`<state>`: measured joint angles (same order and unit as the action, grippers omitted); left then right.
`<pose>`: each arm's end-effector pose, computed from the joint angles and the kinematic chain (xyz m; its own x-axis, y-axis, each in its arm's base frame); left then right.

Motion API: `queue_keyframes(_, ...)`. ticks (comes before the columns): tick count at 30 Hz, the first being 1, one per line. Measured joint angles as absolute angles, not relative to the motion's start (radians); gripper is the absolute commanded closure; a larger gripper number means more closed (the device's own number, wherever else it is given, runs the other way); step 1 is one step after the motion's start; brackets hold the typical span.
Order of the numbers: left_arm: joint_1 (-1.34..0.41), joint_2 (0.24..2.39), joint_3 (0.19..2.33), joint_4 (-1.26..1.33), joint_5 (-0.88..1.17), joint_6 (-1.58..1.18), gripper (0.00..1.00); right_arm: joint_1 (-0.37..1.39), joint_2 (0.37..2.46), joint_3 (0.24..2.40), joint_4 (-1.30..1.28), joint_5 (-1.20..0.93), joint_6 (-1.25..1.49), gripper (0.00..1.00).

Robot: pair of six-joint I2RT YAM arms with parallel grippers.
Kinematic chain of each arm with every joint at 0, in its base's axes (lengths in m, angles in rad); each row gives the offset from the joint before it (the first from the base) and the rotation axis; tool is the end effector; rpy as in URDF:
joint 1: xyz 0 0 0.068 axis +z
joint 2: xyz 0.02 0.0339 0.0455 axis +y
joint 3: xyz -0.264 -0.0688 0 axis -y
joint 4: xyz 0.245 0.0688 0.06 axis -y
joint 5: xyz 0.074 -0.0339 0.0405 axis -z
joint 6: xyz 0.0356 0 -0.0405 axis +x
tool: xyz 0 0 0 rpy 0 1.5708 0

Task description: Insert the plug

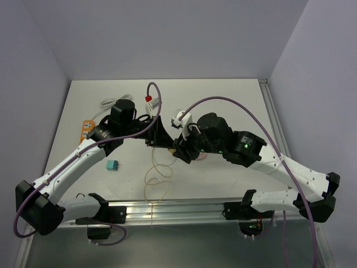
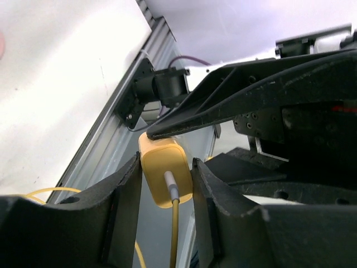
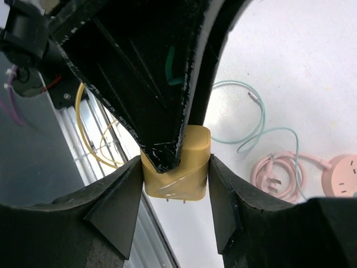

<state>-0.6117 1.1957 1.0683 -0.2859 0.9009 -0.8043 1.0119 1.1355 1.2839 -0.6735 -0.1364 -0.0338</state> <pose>0.1984 -0.1733 0.3489 -0.9083 0.0908 -0.4084 0.4181 0.2328 -0.8781 0.1214 0.2032 0.3937 -0.2352 -0.4392 -0.8671 -0.9108 0.4110 0.0389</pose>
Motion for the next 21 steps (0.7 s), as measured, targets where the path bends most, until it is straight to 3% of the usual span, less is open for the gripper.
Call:
queue_keyframes(8,-0.619,1.196,1.093,-0.278,0.868,-0.888,1.0,1.007,1.107,1.208,-0.569,-0.095,0.019,0.42)
queue_keyframes(12,-0.619,1.196,1.095,-0.265,0.866,-0.91,1.0,1.007,1.097,1.186,-0.539,-0.095,0.029,0.8)
queue_keyframes(13,-0.619,1.196,1.095,-0.264,0.865,-0.912,1.0,1.007,1.094,1.183,-0.535,-0.095,0.033,0.96)
queue_keyframes(14,-0.619,1.196,1.095,-0.263,0.865,-0.912,1.0,1.007,1.09,1.177,-0.527,-0.094,0.034,1.0)
queue_keyframes(18,-0.622,1.195,1.095,-0.27,0.854,-0.91,1.0,1.005,1.073,1.151,-0.503,-0.095,0.037,0.98)
queue_keyframes(20,-0.622,1.195,1.095,-0.271,0.845,-0.911,1.0,1.005,1.064,1.135,-0.488,-0.094,0.041,0.86)
queue_keyframes(21,-0.622,1.194,1.095,-0.271,0.842,-0.911,1.0,1.003,1.058,1.125,-0.477,-0.093,0.044,0.73)
